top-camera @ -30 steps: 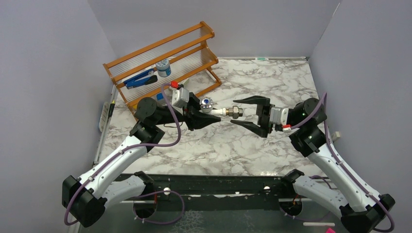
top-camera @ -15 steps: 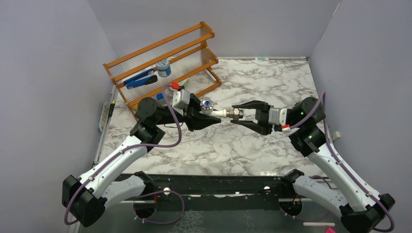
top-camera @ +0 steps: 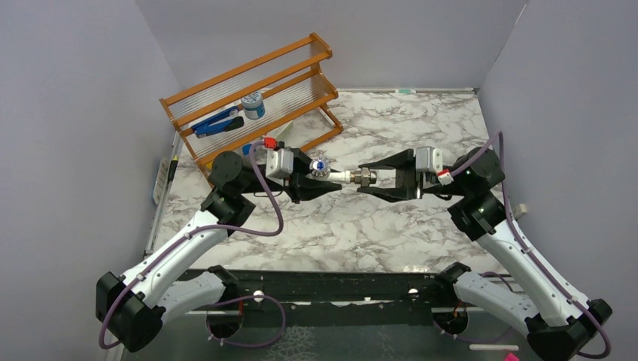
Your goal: Install the water faucets
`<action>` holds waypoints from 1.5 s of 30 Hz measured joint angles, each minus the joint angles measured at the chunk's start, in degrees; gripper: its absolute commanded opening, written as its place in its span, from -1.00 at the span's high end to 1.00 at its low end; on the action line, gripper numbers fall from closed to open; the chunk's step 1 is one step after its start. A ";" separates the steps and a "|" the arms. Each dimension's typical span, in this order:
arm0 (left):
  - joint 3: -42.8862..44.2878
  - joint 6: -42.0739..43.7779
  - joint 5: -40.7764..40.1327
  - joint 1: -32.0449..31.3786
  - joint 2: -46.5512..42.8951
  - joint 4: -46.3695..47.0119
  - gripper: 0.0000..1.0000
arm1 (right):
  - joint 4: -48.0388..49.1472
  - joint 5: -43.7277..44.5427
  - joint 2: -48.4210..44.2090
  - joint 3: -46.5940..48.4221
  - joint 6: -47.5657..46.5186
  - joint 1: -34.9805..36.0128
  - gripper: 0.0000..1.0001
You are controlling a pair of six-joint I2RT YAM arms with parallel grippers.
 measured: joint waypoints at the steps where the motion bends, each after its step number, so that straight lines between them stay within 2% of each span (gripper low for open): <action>1: 0.00 0.94 0.11 0.00 -0.04 -0.02 1.00 | 0.04 0.26 0.00 0.00 1.46 0.00 0.99; 9: 0.00 11.28 1.57 0.00 -0.46 -0.13 1.00 | -0.66 3.87 0.31 0.87 15.74 0.04 0.99; 16: -0.24 24.85 3.04 0.04 -1.31 -0.22 1.00 | -2.25 6.16 1.51 2.58 28.79 0.11 0.99; 26: -2.23 41.51 3.56 0.17 -2.16 -1.01 1.00 | -5.31 9.75 1.79 2.51 39.10 0.48 0.88; 28: -2.27 43.19 3.56 0.15 -2.36 -1.36 1.00 | -5.31 10.10 1.84 2.49 41.03 0.52 0.78; 36: -2.27 46.01 3.34 0.17 -2.64 -2.43 1.00 | -5.49 10.75 2.12 2.49 43.91 0.52 0.06; 45: -2.91 46.99 1.53 0.04 -3.80 -2.19 1.00 | -5.01 13.77 1.36 2.54 38.88 0.44 -0.36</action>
